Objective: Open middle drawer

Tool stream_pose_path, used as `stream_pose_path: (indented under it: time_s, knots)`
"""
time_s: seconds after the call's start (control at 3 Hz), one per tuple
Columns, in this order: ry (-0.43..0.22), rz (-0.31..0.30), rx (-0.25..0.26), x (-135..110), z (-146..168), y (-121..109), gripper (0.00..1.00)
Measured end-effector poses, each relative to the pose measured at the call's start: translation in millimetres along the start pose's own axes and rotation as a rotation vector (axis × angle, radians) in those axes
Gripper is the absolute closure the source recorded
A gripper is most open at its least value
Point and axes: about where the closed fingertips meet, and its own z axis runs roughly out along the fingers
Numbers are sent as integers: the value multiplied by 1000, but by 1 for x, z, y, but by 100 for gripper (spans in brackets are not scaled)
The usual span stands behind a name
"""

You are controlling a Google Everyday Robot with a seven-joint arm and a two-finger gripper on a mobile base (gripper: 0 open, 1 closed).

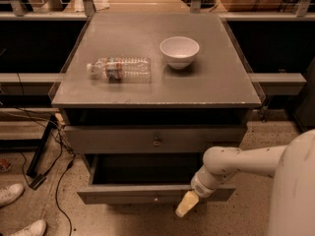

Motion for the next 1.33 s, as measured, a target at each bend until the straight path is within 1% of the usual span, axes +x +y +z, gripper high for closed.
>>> stream_pose_path:
  time_s: [1.0,1.33]
  knots:
    - [3,16,1,1,-3,-2,0]
    - [4,16,1,1,-3,-2,19]
